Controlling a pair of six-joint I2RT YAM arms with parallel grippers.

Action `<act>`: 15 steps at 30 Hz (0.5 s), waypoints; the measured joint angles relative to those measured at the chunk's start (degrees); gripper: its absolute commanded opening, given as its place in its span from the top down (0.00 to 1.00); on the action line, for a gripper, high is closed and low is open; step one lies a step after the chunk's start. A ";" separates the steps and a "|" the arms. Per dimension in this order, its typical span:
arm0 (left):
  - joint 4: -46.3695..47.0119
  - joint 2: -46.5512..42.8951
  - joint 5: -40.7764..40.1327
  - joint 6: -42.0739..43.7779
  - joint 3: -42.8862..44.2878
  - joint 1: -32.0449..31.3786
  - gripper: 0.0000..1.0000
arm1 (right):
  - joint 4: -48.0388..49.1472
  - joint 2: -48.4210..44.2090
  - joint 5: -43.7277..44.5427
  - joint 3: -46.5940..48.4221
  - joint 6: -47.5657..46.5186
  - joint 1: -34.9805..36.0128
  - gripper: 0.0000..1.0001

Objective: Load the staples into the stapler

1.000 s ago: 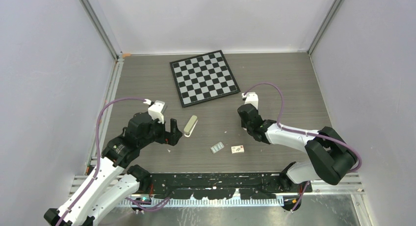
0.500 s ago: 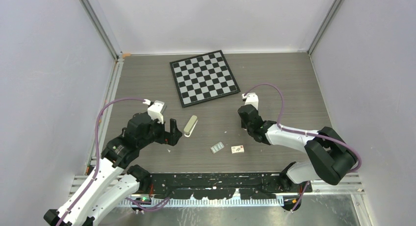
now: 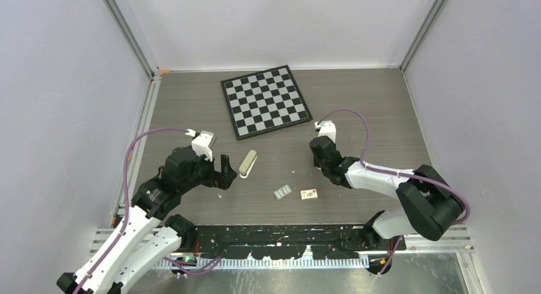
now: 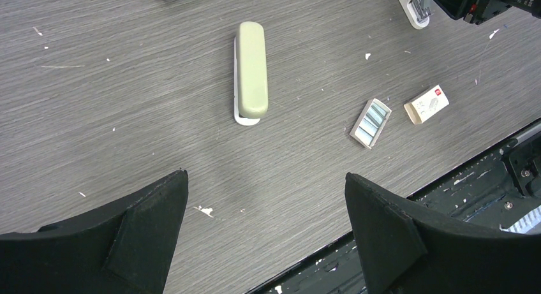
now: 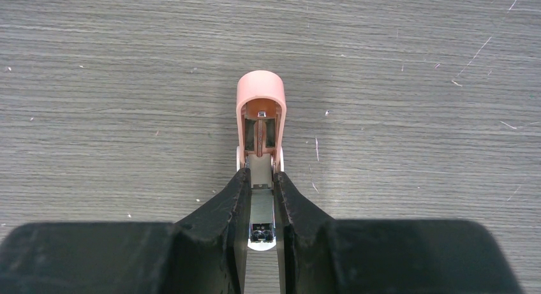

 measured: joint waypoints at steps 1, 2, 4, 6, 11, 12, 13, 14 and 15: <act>0.00 0.00 0.00 0.00 0.00 0.00 0.06 | 0.00 0.00 0.00 0.00 0.00 -0.02 0.76; 0.00 0.00 0.00 0.02 0.00 0.00 0.06 | 0.00 0.00 0.00 0.00 0.00 -0.02 0.77; 0.00 -0.02 0.00 0.02 0.00 0.00 0.06 | 0.00 0.00 0.00 0.00 0.00 0.00 0.77; 0.00 -0.09 0.00 0.02 0.00 0.00 0.06 | 0.00 0.00 -0.04 0.00 0.00 -0.02 0.76; 0.00 -0.11 0.00 0.02 0.00 0.00 0.06 | -0.04 0.31 -0.22 0.00 0.13 -0.02 0.77; 0.00 -0.11 0.00 0.02 0.00 0.00 0.06 | -0.07 0.52 -0.28 0.00 0.20 0.00 0.77; 0.00 -0.11 0.00 0.02 0.00 0.00 0.06 | -0.09 0.74 -0.39 0.00 0.24 -0.02 0.77; 0.00 -0.11 0.00 0.02 0.00 0.00 0.06 | -0.11 0.87 -0.44 0.00 0.31 -0.02 0.76; 0.00 -0.11 -0.02 0.02 0.00 0.00 0.06 | -0.15 0.92 -0.48 0.00 0.39 -0.02 0.77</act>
